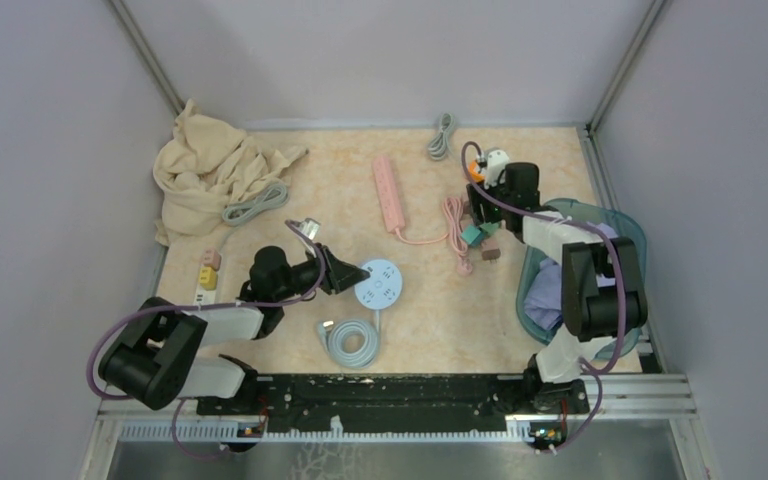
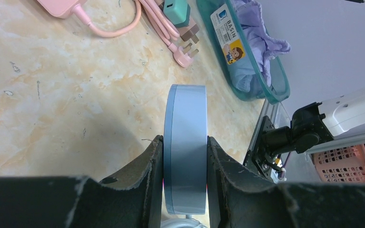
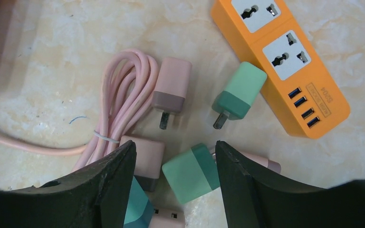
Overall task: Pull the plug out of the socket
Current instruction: Place the plug at the center of the board.
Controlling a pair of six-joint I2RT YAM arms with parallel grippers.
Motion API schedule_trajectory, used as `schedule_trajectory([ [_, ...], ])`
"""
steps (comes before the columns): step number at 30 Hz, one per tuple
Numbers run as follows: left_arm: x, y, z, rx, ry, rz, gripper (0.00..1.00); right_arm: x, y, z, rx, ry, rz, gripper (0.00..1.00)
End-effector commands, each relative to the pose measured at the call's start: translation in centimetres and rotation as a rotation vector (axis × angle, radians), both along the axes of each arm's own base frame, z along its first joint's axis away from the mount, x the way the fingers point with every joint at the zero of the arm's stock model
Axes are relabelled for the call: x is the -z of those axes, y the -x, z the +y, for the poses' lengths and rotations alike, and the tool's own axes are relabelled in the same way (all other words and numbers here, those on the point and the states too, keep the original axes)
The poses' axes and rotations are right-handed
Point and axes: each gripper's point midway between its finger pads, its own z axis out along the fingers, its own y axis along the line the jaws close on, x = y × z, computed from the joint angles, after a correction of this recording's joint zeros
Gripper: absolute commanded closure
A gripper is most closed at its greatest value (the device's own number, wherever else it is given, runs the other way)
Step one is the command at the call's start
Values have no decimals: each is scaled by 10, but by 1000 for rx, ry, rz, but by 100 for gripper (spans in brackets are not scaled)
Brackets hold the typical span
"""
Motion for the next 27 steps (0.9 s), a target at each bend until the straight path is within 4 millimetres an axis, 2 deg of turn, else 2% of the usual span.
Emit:
schedule_trajectory([
  [1, -19, -4, 1, -11, 43, -52, 96, -62, -17, -1, 0, -17, -163, 38],
  [5, -20, -13, 4, -46, 36, -43, 94, -91, -3, 14, -121, -32, -222, 38],
  [9, -22, -27, 7, -86, 22, -36, 94, -119, 35, 51, -445, -61, -276, 38],
  [11, -23, -36, 9, -119, 17, -38, 93, -131, 51, 62, -536, -87, -309, 38],
  [14, -23, -51, 14, -174, 20, -27, 93, -147, 63, 71, -592, -119, -359, 38],
  [20, -20, -90, 35, -379, 60, 13, 94, -157, 71, 77, -624, -152, -383, 38],
  [27, -20, -164, 71, -718, 74, 91, 93, -162, 78, 81, -658, -176, -390, 39],
])
